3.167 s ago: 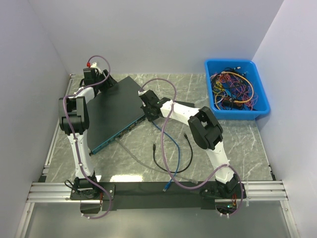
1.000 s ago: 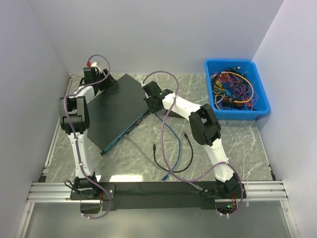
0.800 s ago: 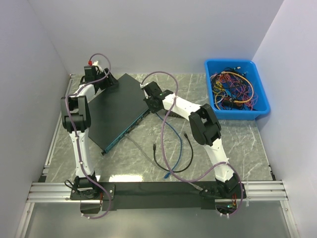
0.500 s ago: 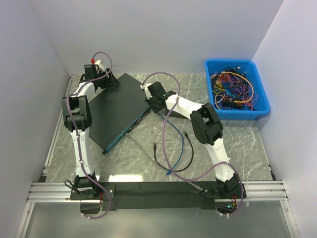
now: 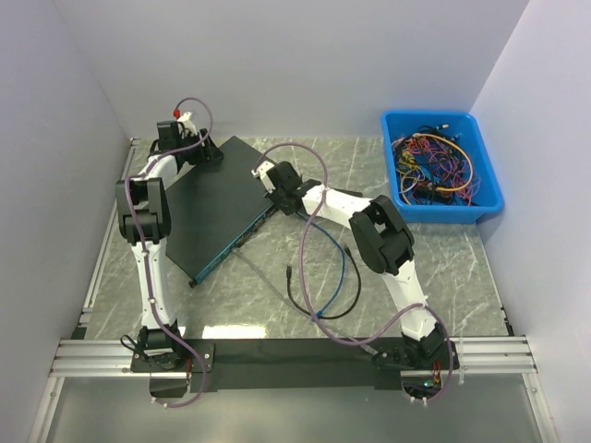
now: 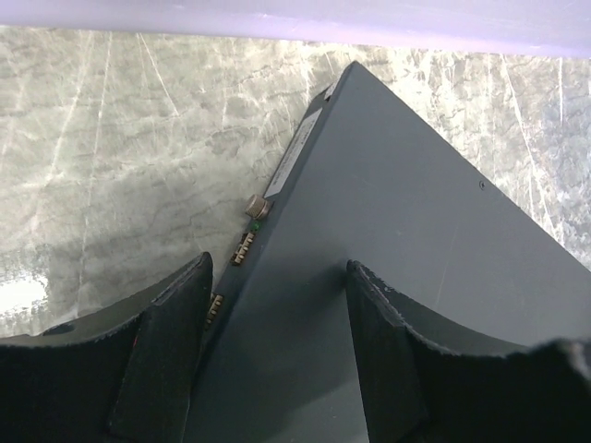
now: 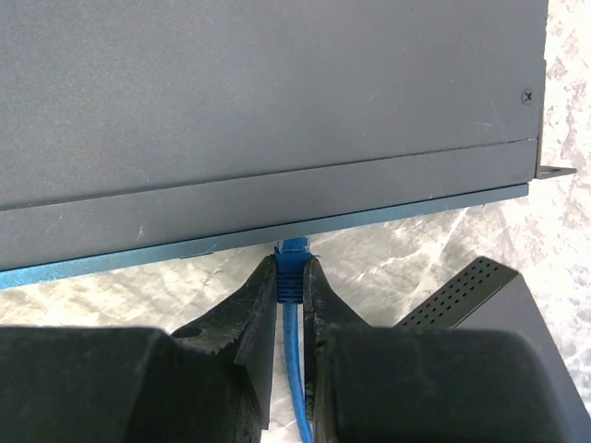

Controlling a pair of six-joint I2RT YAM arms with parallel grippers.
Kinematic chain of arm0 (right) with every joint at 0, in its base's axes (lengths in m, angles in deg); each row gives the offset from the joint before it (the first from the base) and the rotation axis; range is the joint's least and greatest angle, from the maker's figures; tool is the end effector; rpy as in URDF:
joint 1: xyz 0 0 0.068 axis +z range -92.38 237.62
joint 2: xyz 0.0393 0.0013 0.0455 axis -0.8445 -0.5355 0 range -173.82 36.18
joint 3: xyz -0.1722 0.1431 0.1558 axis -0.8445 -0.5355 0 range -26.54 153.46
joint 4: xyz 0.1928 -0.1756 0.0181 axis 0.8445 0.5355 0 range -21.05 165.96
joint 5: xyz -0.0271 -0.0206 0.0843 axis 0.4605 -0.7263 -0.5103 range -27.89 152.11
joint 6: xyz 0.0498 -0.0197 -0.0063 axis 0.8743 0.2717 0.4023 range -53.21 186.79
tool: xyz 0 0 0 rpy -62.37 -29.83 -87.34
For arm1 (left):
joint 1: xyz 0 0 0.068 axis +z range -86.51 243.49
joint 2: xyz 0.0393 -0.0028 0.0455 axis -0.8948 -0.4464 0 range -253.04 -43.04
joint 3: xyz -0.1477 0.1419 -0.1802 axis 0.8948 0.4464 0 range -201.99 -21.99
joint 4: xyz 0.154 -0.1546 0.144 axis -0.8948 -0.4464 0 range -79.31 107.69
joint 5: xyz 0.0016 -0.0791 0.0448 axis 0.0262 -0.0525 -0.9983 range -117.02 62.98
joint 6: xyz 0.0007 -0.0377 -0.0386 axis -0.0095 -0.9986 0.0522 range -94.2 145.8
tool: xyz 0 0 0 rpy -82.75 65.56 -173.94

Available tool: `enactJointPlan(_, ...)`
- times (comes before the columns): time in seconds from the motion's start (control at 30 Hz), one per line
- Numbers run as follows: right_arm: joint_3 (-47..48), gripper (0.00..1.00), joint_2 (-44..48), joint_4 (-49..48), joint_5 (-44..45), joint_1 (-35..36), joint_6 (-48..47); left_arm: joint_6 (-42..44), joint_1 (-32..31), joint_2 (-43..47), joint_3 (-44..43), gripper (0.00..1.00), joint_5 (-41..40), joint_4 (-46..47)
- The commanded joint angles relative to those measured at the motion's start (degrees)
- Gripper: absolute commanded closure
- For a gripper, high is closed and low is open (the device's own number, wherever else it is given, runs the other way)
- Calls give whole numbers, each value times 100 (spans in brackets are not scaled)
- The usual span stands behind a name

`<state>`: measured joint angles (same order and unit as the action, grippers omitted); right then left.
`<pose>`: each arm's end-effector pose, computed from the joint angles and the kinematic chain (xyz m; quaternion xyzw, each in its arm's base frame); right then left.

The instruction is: Insert the plug into the switch port

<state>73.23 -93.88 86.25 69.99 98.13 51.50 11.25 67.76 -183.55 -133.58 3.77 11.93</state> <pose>0.3874 0.3245 0.1631 -0.4133 0.8336 0.0163 0.3661 0.5530 0.0230 0.1560 -0.0180 0.8626 -0.2743 0.4247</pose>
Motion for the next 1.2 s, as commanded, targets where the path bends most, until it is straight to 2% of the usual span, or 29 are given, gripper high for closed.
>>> enactJointPlan(0.0, -1, 100, 709, -2002, -1385, 1028, 166, -566, -472, 40, 725, 37, 1175, -1008)
enactJointPlan(0.17, -220, 100, 859, -2046, -1359, 1292, 307, -971, -199, 366, 1428, 38, 1254, -488)
enactJointPlan(0.47, -799, 100, 1132, -2327, -1141, 1504, 553, -1112, -93, 366, 1509, 38, 991, -505)
enactJointPlan(0.57, -1002, 100, 1167, -2266, -815, 1372, 693, -1147, -93, 322, 1447, 38, 956, -514)
enactJointPlan(0.83, -2066, 100, 1615, -2714, -867, 414, 1458, -1252, -102, 217, 1254, 39, 701, -602)
enactJointPlan(1.0, -1873, 100, 1414, -2539, -797, 335, 1511, -1253, -128, 208, 1219, 39, 595, -637)
enactJointPlan(1.17, -1531, 100, 1124, -2310, -296, 265, 1722, -1217, -137, 129, 1105, 39, 586, -760)
